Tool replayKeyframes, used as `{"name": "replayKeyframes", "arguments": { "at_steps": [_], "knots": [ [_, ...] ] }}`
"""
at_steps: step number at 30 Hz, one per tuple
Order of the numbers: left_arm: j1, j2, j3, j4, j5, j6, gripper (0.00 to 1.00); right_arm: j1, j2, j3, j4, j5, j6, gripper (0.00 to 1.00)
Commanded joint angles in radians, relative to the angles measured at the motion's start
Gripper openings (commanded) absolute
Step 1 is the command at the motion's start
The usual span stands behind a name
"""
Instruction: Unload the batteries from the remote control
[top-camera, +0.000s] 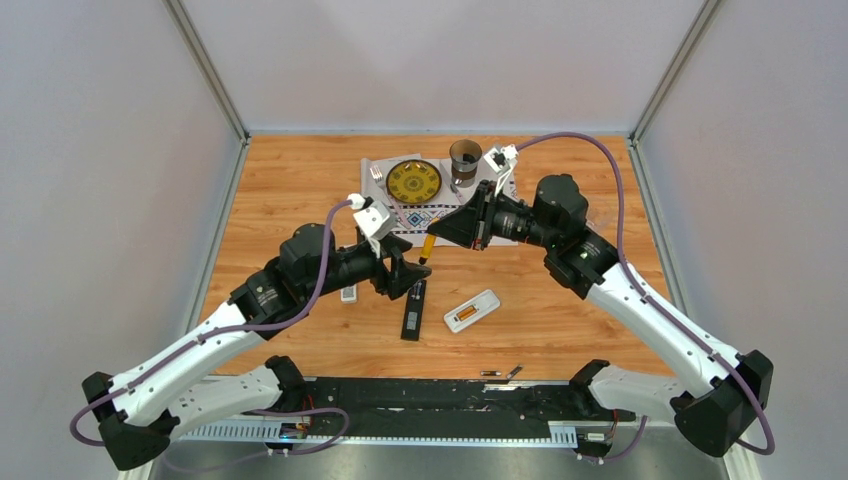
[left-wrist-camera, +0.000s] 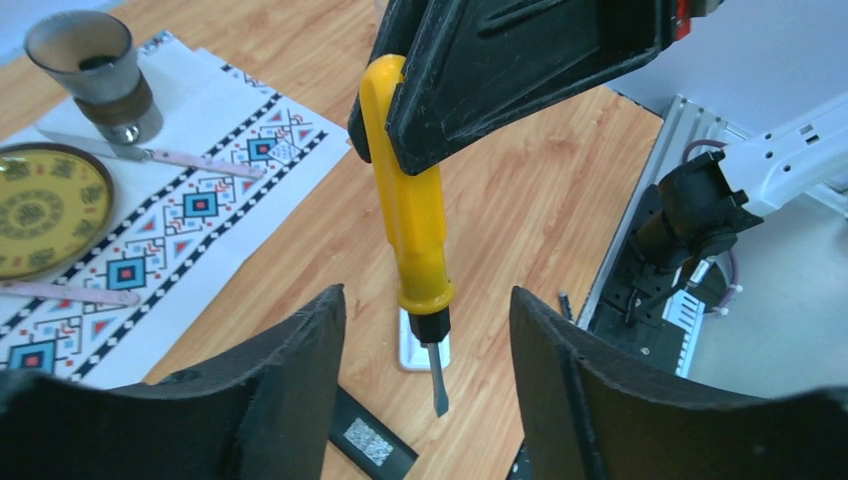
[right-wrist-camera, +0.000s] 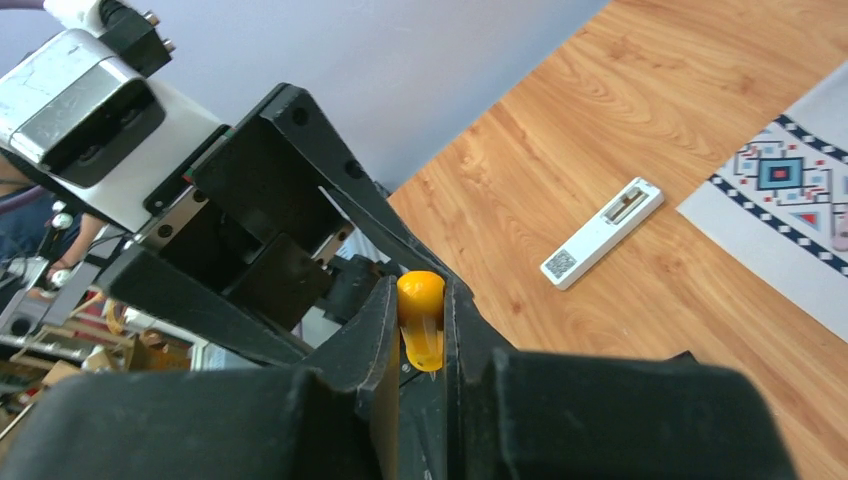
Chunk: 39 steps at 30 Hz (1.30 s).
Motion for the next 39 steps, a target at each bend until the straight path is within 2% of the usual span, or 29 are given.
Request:
{"name": "replayKeyframes", "arguments": {
  "at_steps": [1,7,14,20,25,33,39],
  "knots": [
    [-0.003,-0.057,-0.043,-0.004,-0.043,-0.006,0.75,0.004,-0.057,0.011,-0.090,0.179,-0.094,0.00],
    [-0.003,-0.047,-0.092,-0.055,-0.083,-0.026,0.76,0.004,-0.120,-0.086,-0.145,0.425,-0.161,0.00],
    [-0.028,0.054,-0.124,-0.075,-0.095,-0.033,0.78,0.004,-0.176,-0.186,-0.142,0.558,-0.244,0.00],
    [-0.111,0.195,-0.126,-0.058,-0.213,-0.026,0.77,0.004,-0.210,-0.230,-0.167,0.709,-0.287,0.00],
    [-0.163,0.360,-0.112,0.005,-0.226,-0.013,0.78,0.004,-0.219,-0.267,-0.194,0.820,-0.270,0.00],
    [-0.212,0.583,-0.127,0.215,-0.195,-0.010,0.78,0.004,-0.187,-0.267,-0.260,0.845,-0.207,0.00],
    [-0.250,0.684,-0.104,0.272,-0.202,-0.007,0.78,0.004,-0.175,-0.275,-0.269,0.793,-0.175,0.00]
  ]
}}
